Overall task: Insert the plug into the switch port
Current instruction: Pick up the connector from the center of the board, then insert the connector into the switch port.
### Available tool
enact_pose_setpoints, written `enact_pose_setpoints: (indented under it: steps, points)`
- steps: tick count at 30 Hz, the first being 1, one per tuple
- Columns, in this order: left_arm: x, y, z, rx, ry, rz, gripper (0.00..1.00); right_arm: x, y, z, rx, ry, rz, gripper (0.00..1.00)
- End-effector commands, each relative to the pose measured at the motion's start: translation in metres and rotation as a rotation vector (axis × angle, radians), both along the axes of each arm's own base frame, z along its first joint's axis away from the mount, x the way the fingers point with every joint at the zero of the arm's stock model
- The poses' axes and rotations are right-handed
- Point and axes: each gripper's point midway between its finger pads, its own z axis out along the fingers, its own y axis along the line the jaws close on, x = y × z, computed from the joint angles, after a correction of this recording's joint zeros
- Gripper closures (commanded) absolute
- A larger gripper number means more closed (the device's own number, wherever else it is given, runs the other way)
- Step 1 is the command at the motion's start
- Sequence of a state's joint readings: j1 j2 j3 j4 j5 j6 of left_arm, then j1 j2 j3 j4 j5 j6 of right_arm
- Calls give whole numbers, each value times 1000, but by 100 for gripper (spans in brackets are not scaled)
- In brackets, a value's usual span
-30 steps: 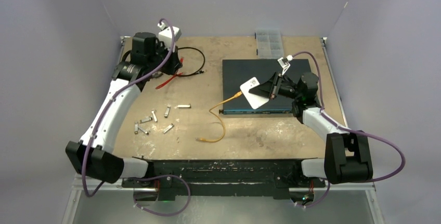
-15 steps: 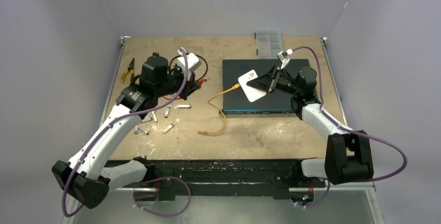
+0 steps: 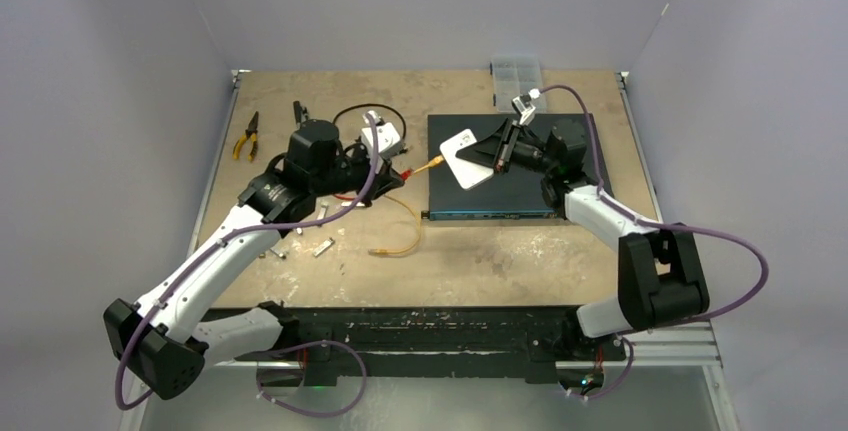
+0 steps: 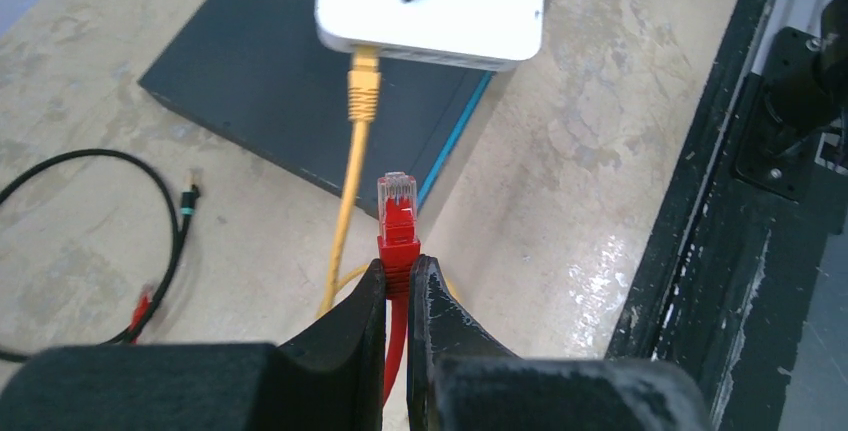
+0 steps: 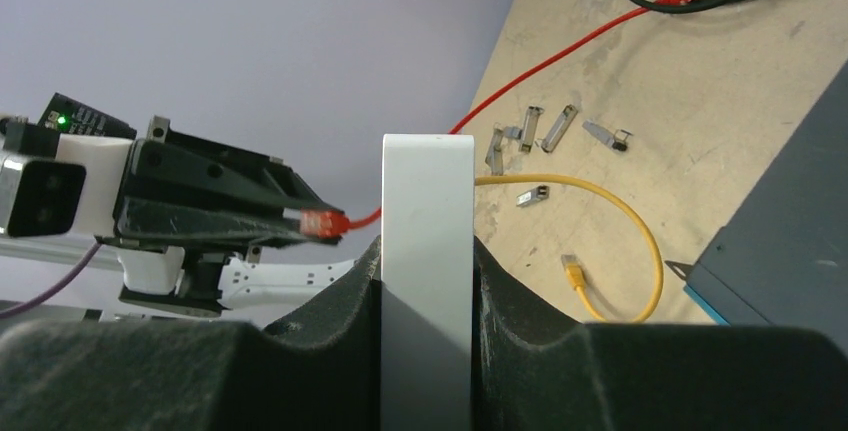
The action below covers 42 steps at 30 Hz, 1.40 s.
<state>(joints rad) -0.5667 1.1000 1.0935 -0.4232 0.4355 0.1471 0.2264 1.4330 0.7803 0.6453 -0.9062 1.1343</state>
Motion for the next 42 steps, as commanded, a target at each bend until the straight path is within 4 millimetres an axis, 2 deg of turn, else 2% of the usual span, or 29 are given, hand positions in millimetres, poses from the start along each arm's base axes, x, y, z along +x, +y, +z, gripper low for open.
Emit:
enact_pose_setpoints:
  steps: [1, 6, 10, 16, 25, 32, 42]
  points:
    - [-8, -18, 3, 3, 11, -79, 100, 12, 12, 28, 43, -74, 6, 100]
    - [-11, -24, -20, 76, 106, -83, 100, 14, 26, 32, 62, -84, 47, 100]
    - [-10, -35, -24, 73, 103, -88, 100, 10, 39, 30, 64, -79, 88, 100]
    - [-2, -45, -27, 71, 110, -66, 100, 4, 45, 24, 68, -71, 125, 100]
    - [5, -47, -32, 101, 108, -43, 100, -3, 52, 18, 58, -71, 157, 100]
    - [8, -49, -23, 75, 102, -26, 100, -8, 61, 14, 50, -74, 185, 100]
    - [18, -33, -26, 139, 91, 74, 100, -11, 62, 12, 36, -84, 197, 100]
